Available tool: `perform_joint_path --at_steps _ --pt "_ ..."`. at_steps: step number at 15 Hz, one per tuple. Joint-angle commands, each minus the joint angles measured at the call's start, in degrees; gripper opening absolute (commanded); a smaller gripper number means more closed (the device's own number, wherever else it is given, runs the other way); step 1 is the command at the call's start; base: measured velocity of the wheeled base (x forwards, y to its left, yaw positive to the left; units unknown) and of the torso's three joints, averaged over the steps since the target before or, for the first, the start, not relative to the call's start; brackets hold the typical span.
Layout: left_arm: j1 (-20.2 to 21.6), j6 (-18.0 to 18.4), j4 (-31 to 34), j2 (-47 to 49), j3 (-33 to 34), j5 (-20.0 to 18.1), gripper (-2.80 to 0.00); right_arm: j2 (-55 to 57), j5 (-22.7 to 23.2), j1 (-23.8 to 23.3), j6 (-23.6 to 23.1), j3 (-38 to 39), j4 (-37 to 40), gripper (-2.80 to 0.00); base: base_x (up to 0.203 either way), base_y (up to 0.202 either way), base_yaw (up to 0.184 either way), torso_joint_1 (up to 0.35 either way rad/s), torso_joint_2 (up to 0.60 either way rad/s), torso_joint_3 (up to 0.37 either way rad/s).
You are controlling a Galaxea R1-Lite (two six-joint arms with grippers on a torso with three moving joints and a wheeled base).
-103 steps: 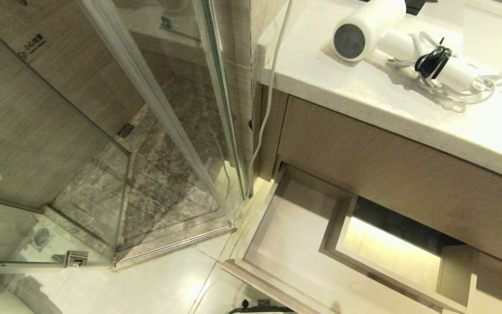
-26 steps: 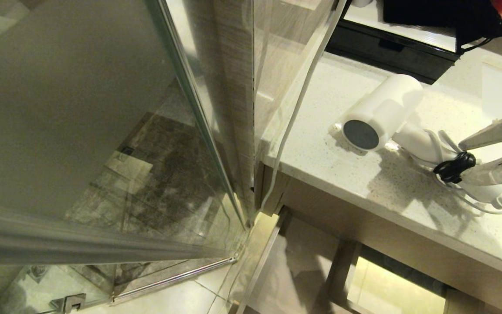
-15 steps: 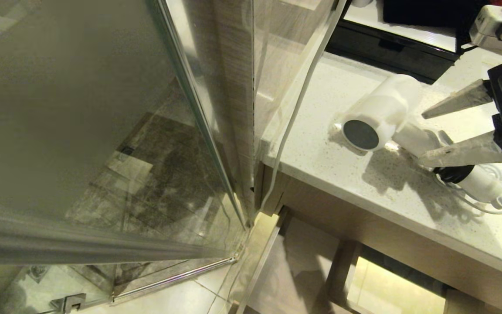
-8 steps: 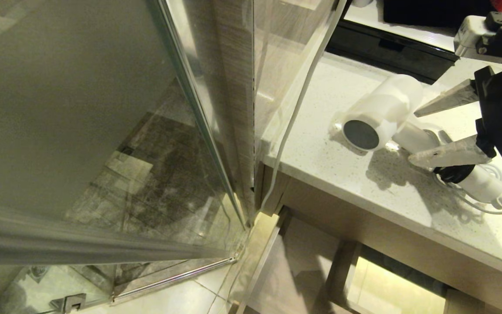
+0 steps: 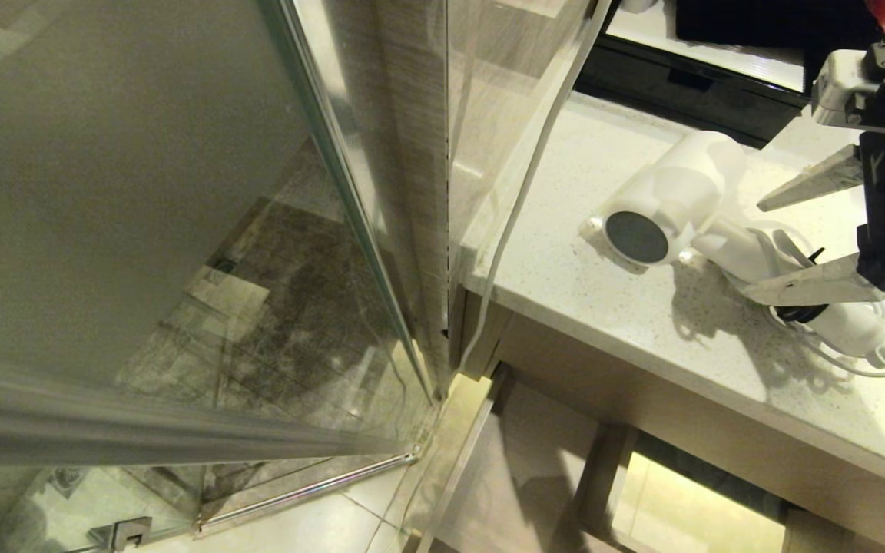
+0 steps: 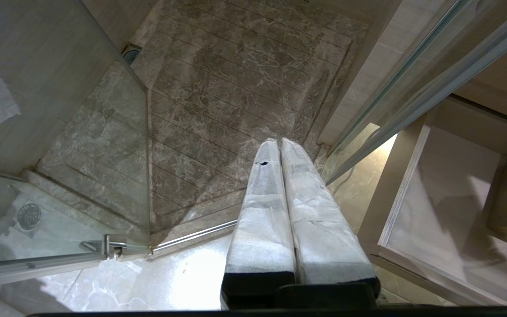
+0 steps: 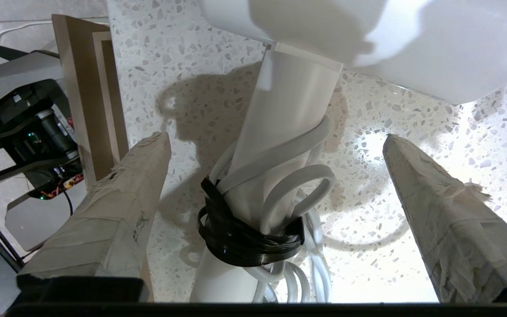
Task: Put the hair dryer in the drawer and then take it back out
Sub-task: Pick up the hairdryer
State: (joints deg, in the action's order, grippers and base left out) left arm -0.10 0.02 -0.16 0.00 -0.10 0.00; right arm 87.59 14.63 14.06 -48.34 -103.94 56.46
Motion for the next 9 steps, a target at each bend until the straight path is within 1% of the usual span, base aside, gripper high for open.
perform_joint_path --at_steps 1,9 --pt "0.01 0.02 -0.02 0.0 0.01 0.0 -2.8 0.34 0.01 0.01 -0.27 0.05 -0.31 0.0 0.0 0.0 0.0 0.0 0.0 0.0" --pt "0.01 -0.02 -0.02 0.05 0.01 0.0 -2.8 2.99 -0.04 0.01 -0.58 -0.13 -0.91 0.0 0.0 0.0 0.0 0.0 0.0 0.0"
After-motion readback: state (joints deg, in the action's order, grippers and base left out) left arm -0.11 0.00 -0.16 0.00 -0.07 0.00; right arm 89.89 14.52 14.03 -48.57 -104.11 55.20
